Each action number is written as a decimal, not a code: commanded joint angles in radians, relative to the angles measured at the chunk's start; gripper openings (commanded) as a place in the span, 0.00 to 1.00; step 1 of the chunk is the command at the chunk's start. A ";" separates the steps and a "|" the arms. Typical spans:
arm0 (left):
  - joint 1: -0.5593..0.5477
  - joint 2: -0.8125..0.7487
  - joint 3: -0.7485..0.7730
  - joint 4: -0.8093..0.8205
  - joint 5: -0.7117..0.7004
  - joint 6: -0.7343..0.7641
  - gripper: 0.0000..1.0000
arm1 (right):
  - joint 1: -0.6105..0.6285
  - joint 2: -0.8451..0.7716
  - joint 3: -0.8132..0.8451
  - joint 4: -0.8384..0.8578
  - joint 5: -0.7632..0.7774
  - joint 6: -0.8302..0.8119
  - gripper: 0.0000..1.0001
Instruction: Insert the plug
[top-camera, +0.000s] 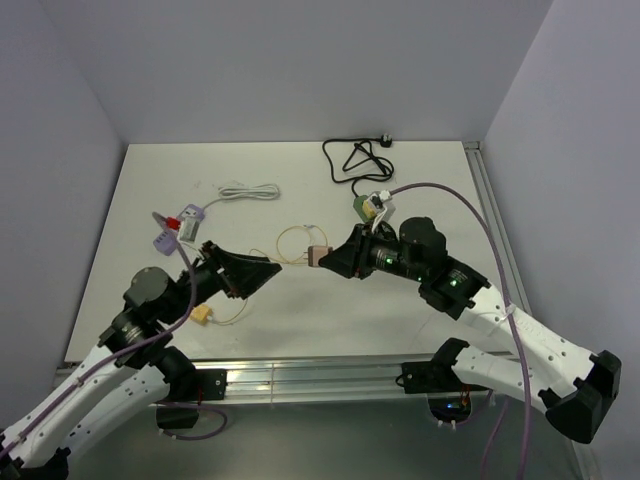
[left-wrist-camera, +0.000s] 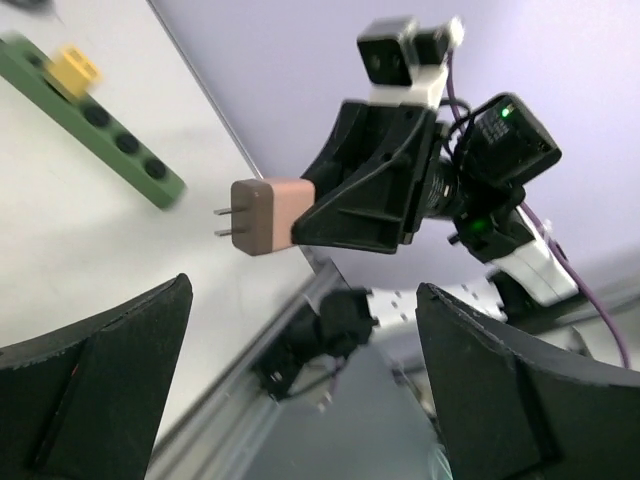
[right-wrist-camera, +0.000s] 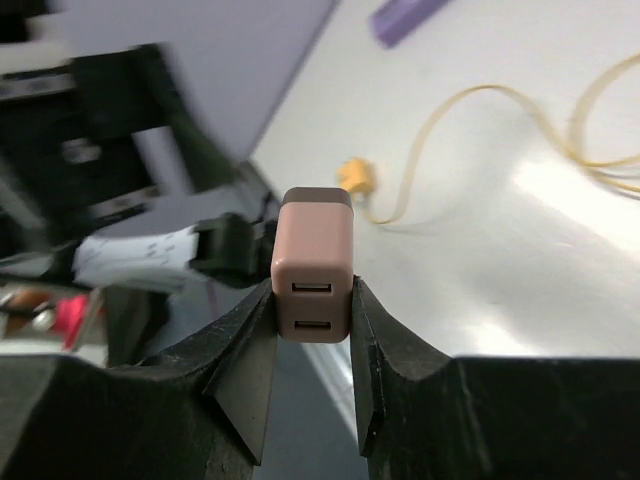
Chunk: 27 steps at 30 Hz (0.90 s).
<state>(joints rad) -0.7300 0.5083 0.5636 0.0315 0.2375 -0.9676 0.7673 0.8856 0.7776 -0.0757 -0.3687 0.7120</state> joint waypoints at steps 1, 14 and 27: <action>-0.002 -0.071 0.082 -0.191 -0.202 0.110 1.00 | -0.066 -0.010 0.113 -0.279 0.091 -0.127 0.00; -0.002 -0.048 0.085 -0.199 -0.158 0.150 0.97 | -0.263 0.376 0.512 -0.679 0.385 -0.492 0.00; -0.002 -0.017 0.128 -0.223 -0.109 0.201 0.97 | -0.387 0.705 0.684 -0.794 0.375 -0.861 0.00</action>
<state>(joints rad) -0.7300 0.4808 0.6498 -0.2077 0.0967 -0.8036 0.4007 1.5719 1.3800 -0.8364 0.0128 -0.0257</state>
